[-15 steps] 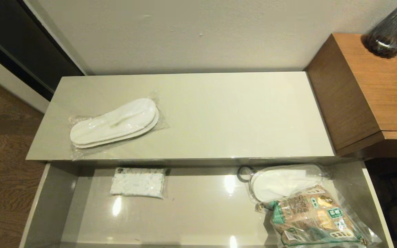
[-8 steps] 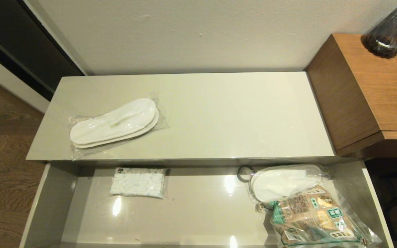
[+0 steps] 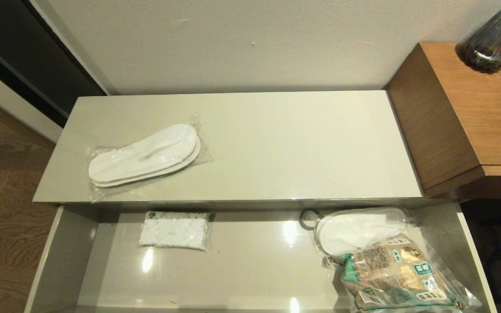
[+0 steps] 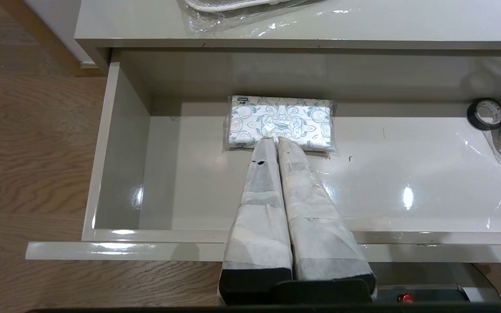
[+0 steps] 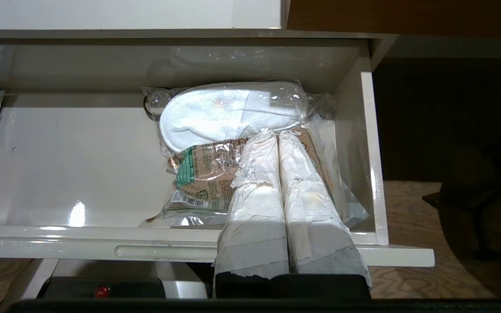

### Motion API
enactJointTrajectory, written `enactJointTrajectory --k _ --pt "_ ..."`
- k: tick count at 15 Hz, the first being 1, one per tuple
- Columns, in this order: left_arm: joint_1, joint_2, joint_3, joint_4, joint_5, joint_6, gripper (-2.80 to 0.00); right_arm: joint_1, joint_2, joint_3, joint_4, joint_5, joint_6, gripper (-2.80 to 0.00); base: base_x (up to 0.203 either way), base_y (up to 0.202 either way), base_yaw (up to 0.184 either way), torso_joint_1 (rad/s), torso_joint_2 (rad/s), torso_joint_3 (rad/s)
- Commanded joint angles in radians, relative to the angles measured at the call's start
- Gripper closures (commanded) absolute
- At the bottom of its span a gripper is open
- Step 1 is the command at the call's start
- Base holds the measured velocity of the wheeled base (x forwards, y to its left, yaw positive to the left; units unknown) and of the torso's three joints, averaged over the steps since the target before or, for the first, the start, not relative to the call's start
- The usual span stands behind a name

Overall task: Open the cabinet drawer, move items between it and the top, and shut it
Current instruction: Close the drawer

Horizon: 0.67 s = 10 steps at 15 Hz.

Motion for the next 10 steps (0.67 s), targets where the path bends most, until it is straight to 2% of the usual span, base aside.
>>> enactJointTrajectory --k 1,10 --pt "0.002 0.003 0.000 -0.001 0.000 -0.001 0.00 0.000 0.001 0.000 0.000 0.002 -0.001 0.00 0.000 0.000 0.000 0.000 0.00 0.000" --pt "0.001 0.003 0.000 -0.001 0.000 -0.001 0.00 0.000 0.000 0.000 0.000 0.000 -0.001 0.00 0.000 0.000 0.000 0.000 0.00 0.000"
